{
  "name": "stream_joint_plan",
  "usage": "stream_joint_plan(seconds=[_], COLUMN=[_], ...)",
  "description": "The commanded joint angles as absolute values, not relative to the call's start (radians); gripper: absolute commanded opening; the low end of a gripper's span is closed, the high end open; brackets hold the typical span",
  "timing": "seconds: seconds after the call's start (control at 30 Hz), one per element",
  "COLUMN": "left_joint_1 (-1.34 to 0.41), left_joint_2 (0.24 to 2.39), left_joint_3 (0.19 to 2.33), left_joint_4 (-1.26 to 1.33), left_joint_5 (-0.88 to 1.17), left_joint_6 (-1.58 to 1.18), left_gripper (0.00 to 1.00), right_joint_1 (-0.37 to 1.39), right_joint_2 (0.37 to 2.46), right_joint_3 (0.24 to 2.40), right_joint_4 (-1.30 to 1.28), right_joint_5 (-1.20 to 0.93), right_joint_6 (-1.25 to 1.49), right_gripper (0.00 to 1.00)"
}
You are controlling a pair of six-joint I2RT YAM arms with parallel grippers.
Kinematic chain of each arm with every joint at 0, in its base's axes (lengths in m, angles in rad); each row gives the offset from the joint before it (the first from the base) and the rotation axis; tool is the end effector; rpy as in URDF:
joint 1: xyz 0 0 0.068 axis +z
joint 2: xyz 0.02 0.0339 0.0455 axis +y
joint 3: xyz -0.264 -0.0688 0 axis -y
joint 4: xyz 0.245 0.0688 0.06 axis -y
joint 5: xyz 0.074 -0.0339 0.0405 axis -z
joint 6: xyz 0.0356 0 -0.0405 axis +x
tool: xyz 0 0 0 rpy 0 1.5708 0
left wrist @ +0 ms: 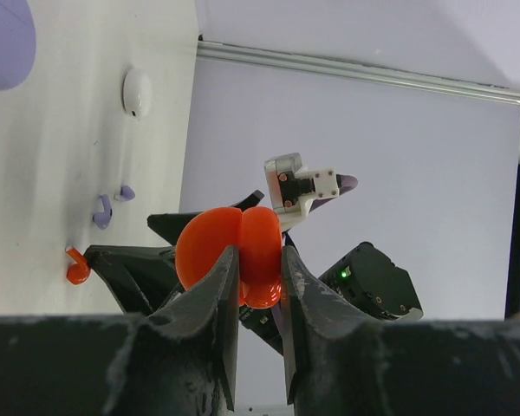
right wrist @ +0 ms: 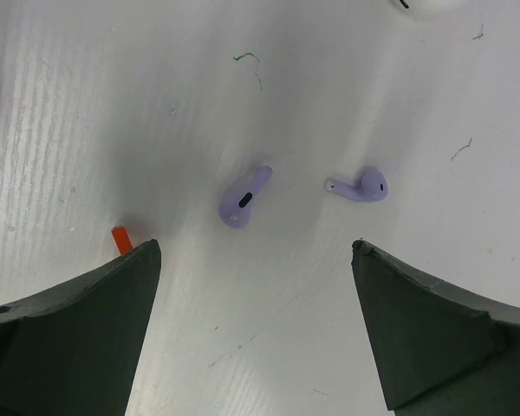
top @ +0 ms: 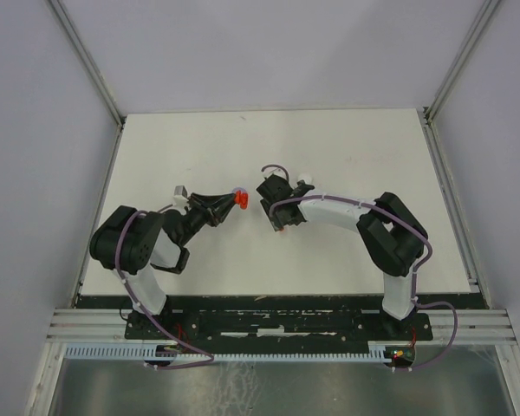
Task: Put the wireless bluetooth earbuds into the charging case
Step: Move the earbud to the center of the board.
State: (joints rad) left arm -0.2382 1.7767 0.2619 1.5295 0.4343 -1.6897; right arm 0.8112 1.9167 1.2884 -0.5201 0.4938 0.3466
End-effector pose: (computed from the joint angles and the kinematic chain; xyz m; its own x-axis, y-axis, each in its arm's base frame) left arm 0.2432 -0.0745 0.1322 -0.6202 -0.7763 0.1125 -0.0597 -0.0962 -0.9936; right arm 0.2782 0.2684 0.1703 -0.7622 -0.3682 -0.5324 -0.2613 0.9275 -0.2673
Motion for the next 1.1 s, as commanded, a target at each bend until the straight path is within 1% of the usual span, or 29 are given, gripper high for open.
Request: stream_joint_plan(seconds=[0.0, 0.4, 1.07], left_joint_1=[-0.215, -0.177, -0.165], left_joint_2=[1.738, 1.726, 1.734], left_joint_3=[0.246, 0.227, 0.227], left_joint_4=[1.730, 1.729, 1.730], left_joint_5=[0.472, 0.489, 0.494], left_joint_6=[-1.695, -1.692, -1.692], left_gripper=[0.03, 0.03, 0.03], right_joint_1=[0.828, 0.848, 0.868], right_joint_2=[1.925, 1.907, 1.939], right_joint_3=[1.339, 1.332, 1.349], right_joint_4=[-0.519, -0.493, -0.480], right_joint_5=[0.501, 0.529, 0.481], right_joint_6=[0.336, 0.330, 0.289], right_gripper=[1.00, 1.00, 1.00])
